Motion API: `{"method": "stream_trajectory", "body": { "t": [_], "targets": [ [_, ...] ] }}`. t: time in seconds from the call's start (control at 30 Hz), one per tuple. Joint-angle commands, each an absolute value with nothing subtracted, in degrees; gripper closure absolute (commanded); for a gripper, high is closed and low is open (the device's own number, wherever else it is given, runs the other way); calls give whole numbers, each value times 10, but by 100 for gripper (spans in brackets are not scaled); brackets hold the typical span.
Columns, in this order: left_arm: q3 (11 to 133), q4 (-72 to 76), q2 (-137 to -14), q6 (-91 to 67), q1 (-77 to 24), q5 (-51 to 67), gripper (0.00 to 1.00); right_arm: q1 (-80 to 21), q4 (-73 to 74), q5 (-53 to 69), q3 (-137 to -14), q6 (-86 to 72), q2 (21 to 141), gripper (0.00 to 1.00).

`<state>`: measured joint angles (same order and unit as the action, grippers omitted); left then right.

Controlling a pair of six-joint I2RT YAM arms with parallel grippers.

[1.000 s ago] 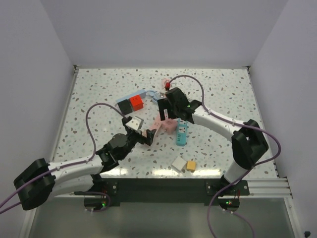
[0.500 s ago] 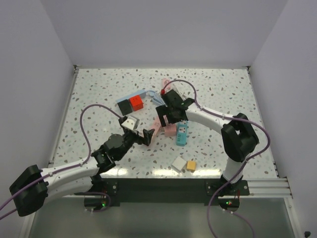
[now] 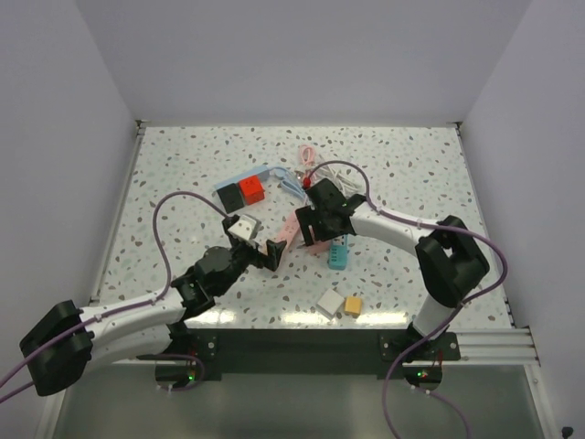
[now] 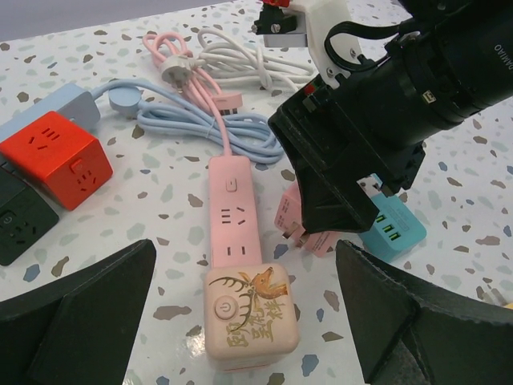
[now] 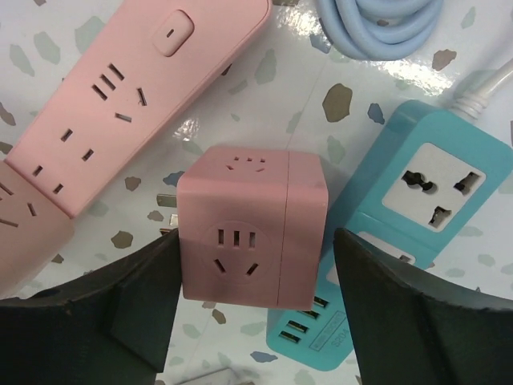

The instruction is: Insert the plug

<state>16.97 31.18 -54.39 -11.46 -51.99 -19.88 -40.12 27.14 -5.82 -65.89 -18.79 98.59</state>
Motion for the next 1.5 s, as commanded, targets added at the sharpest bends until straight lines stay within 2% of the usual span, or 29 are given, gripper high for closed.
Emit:
{"method": "stream_trajectory", "body": {
  "t": [0.0,0.03,0.13,0.17,0.23,0.27,0.57,0.9,1.27,1.3,1.4,1.43,1.47],
  "targets": [
    [175,325,-546,-123,-515,-188,0,-402,243,-29,-643,-194,970,25],
    [176,325,-546,-124,-514,-187,0,-402,240,-20,-639,-195,969,27],
    [175,331,-545,-118,-513,-174,0,-403,228,-16,-625,-192,969,42],
    [171,337,-544,-109,-513,-154,0,-402,227,-15,-625,-192,969,61],
    [153,376,-547,-78,-513,-128,0,-401,225,-13,-629,-189,966,84],
    [149,388,-552,-70,-512,-110,0,-402,225,-8,-633,-188,962,100],
    [170,425,-632,20,-516,15,0,-403,222,44,-652,-186,850,100],
    [206,444,-664,61,-541,-53,0,-402,221,147,-629,-168,773,100],
    [264,445,-734,78,-545,-38,2,-403,207,253,-584,-154,728,100],
    [265,448,-736,80,-546,-34,3,-403,209,260,-584,-148,729,100],
    [272,450,-743,87,-552,-19,19,-403,215,283,-584,-139,737,100],
    [272,450,-744,89,-555,-13,37,-403,213,285,-584,-140,738,100],
    [272,450,-744,91,-556,-10,47,-403,211,286,-583,-139,739,100]
  ]
}}
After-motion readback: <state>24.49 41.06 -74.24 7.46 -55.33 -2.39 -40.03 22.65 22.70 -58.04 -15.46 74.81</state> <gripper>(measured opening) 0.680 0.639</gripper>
